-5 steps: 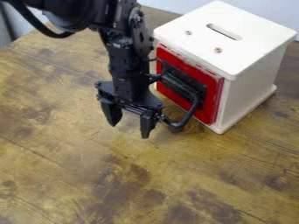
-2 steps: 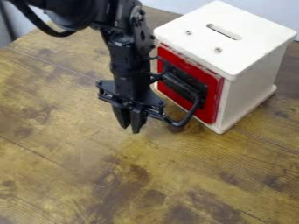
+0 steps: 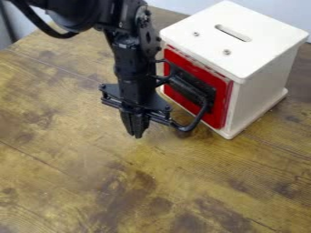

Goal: Close the drawer

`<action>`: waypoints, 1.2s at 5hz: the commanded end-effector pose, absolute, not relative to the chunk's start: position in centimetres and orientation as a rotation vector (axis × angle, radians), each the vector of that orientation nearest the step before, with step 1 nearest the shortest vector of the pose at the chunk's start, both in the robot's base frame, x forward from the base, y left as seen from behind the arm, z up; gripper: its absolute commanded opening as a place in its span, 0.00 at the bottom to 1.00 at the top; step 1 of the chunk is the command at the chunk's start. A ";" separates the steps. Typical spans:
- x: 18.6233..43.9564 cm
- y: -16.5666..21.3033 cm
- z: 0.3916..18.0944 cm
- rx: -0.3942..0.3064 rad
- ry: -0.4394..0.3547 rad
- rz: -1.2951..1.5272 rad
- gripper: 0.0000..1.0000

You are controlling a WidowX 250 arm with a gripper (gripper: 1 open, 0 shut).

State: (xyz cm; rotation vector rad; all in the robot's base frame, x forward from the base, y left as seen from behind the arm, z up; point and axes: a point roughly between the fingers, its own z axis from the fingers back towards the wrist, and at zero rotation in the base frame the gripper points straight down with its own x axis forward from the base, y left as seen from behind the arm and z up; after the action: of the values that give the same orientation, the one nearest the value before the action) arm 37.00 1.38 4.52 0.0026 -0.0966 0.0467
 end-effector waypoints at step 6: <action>37.5 2.7 10.7 0.013 -0.186 0.095 1.00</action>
State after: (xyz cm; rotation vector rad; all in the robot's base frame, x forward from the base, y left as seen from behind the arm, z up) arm 36.72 1.87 6.96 0.0049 -0.0813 0.0776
